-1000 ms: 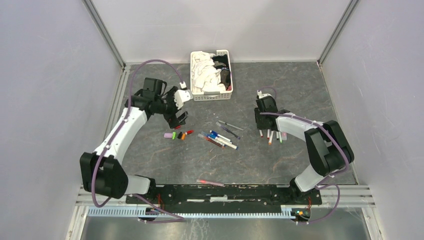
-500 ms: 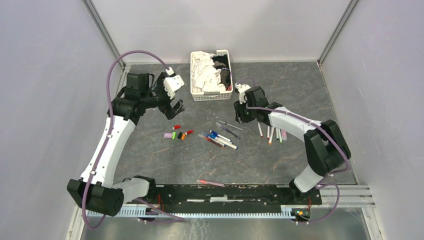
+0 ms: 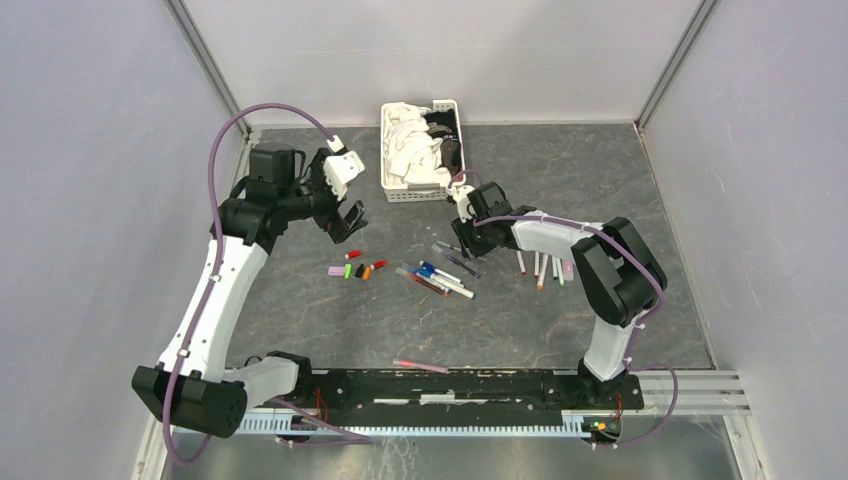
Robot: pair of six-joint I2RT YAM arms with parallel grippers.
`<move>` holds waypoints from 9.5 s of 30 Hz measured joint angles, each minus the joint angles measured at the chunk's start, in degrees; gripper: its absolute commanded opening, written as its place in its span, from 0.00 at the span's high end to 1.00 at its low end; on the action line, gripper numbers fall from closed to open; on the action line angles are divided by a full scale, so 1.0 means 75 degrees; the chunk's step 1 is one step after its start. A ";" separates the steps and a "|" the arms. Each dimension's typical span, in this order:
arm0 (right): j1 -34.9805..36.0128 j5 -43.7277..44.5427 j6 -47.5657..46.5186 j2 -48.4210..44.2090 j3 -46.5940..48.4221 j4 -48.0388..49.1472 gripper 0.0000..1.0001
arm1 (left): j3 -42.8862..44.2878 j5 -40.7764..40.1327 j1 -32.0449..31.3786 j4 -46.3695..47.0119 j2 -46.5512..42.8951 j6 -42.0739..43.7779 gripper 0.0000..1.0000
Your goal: Open the pen caps
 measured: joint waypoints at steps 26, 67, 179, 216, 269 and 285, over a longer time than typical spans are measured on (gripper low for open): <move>0.0431 -0.0495 0.0064 -0.1081 0.0052 0.0064 1.00 | -0.1664 0.1017 0.0000 -0.0423 -0.0003 0.0697 0.00; 0.1801 -0.6254 0.2069 -0.0385 0.0778 -0.0073 0.70 | -0.3217 0.0289 -0.2142 -0.1288 -0.0009 0.4468 0.98; 0.0965 0.0764 0.0003 -0.0058 0.0035 -0.0402 0.71 | -0.0259 -0.1276 -0.0764 -0.0388 0.0230 -0.0574 0.00; 0.1792 -0.4403 0.0510 -0.0895 0.1276 -0.1920 1.00 | -0.2072 0.0248 -0.2130 -0.0898 0.0361 0.2299 0.03; 0.1617 -0.6000 0.1932 -0.1102 -0.0434 0.0600 1.00 | -0.2040 -0.0399 -0.2675 -0.1638 0.0740 0.3911 0.98; -0.0933 -0.3165 0.1387 -0.2576 -0.1623 -0.1105 1.00 | -0.2658 -0.1285 -0.1408 -0.0510 0.1539 0.3969 0.98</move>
